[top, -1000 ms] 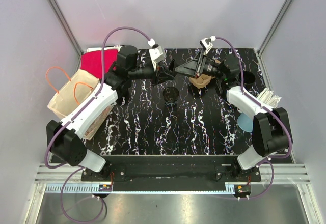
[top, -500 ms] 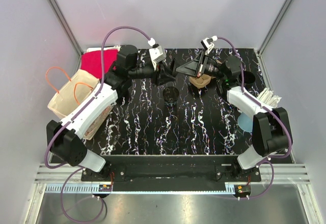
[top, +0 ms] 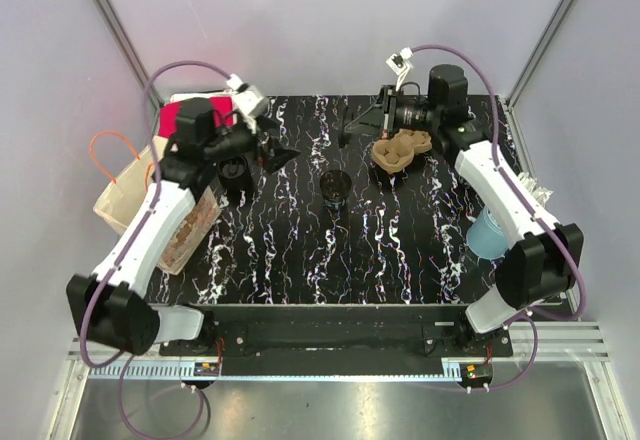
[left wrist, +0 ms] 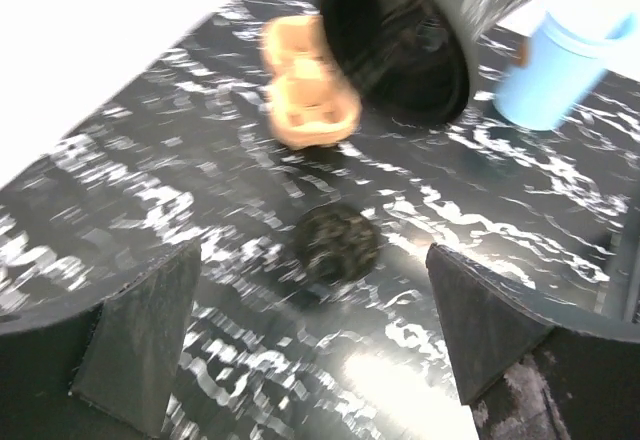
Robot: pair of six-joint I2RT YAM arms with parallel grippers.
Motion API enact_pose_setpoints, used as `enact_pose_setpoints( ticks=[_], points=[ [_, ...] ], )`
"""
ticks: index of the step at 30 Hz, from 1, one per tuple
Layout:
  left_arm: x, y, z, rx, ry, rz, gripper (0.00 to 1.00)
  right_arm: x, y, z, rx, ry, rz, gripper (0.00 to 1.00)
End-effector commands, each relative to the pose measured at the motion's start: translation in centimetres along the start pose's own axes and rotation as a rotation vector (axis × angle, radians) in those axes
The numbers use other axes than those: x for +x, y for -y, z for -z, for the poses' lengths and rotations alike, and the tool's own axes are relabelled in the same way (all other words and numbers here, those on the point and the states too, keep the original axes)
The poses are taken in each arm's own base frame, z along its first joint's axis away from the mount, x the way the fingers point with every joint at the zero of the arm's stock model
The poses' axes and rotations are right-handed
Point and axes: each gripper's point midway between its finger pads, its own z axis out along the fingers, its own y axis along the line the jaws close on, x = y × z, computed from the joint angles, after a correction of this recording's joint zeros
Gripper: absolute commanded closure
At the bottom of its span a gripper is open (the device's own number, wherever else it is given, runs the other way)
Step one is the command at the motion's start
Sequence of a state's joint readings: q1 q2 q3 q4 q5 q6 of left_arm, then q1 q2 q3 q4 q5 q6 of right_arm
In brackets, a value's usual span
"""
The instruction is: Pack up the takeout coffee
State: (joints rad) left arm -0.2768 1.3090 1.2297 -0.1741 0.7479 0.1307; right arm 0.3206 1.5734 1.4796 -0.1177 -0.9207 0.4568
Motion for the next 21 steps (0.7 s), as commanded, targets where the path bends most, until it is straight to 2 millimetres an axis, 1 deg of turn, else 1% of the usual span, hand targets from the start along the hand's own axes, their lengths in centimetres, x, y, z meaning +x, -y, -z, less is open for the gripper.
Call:
enact_pose_setpoints(
  ticks=[1, 2, 3, 4, 5, 6, 7, 8, 9, 10, 11, 13, 14, 15, 17, 19, 20, 21],
  points=[
    [-2.1, -1.1, 3.5, -0.107, 0.078, -0.042, 0.01, 0.3, 2.8, 2.4, 0.27, -0.126, 0.203, 1.0],
    [-1.6, -1.8, 4.1, -0.128, 0.07, -0.028, 0.01, 0.8, 4.0, 2.2, 0.31, -0.168, 0.203, 1.0],
    [-0.9, -2.1, 4.3, -0.138, 0.055, -0.006, 0.01, 0.7, 5.5, 2.7, 0.381, -0.206, 0.285, 1.0],
    [-0.3, -2.3, 4.4, -0.141, 0.047, 0.012, 0.01, 0.5, 5.4, 3.5, 0.428, -0.246, 0.3, 1.0],
    [0.2, -2.8, 4.7, -0.151, 0.044, 0.027, 0.01, 1.5, 6.4, 3.0, 0.453, -0.309, 0.313, 1.0],
    [1.1, -3.0, 4.6, -0.153, 0.04, 0.05, 0.01, 1.7, 7.4, 3.5, 0.492, -0.37, 0.397, 0.99],
    [1.6, -3.2, 4.5, -0.153, 0.034, 0.063, 0.01, 2.2, 7.3, 4.4, 0.525, -0.439, 0.417, 0.98],
    [2.5, -3.5, 4.4, -0.158, 0.025, 0.083, 0.01, 3.8, 8.0, 3.6, 0.533, -0.529, 0.448, 0.98],
    [2.6, -3.8, 4.2, -0.163, 0.031, 0.095, 0.01, 4.3, 9.0, 4.3, 0.57, -0.616, 0.53, 0.96],
    [2.8, -4.0, 4.1, -0.166, 0.033, 0.103, 0.01, 5.4, 9.0, 4.8, 0.574, -0.695, 0.539, 0.95],
    [2.9, -4.3, 4.2, -0.179, 0.033, 0.109, 0.01, 6.3, 10.0, 4.6, 0.585, -0.76, 0.565, 0.95],
    [2.9, -4.8, 4.2, -0.191, 0.036, 0.123, 0.01, 6.8, 10.2, 4.5, 0.569, -0.802, 0.581, 0.96],
    [3.0, -5.1, 4.4, -0.202, 0.043, 0.131, 0.01, 7.3, 10.9, 4.2, 0.557, -0.835, 0.592, 0.96],
    [2.9, -5.2, 4.5, -0.206, 0.049, 0.129, 0.01, 7.7, 10.4, 4.0, 0.536, -0.866, 0.606, 0.97],
    [3.5, -5.4, 4.6, -0.209, 0.052, 0.128, 0.01, 8.9, 10.9, 3.3, 0.501, -0.929, 0.629, 0.98],
    [4.0, -4.9, 4.4, -0.191, 0.048, 0.161, 0.01, 10.1, 10.2, 2.6, 0.456, -0.987, 0.661, 0.98],
    [3.9, -4.9, 4.4, -0.189, 0.058, 0.153, 0.01, 10.8, 10.2, 2.3, 0.426, -1.023, 0.689, 0.98],
    [4.0, -4.8, 4.3, -0.181, 0.055, 0.156, 0.01, 11.3, 9.5, 1.8, 0.403, -1.048, 0.714, 0.98]
  ],
)
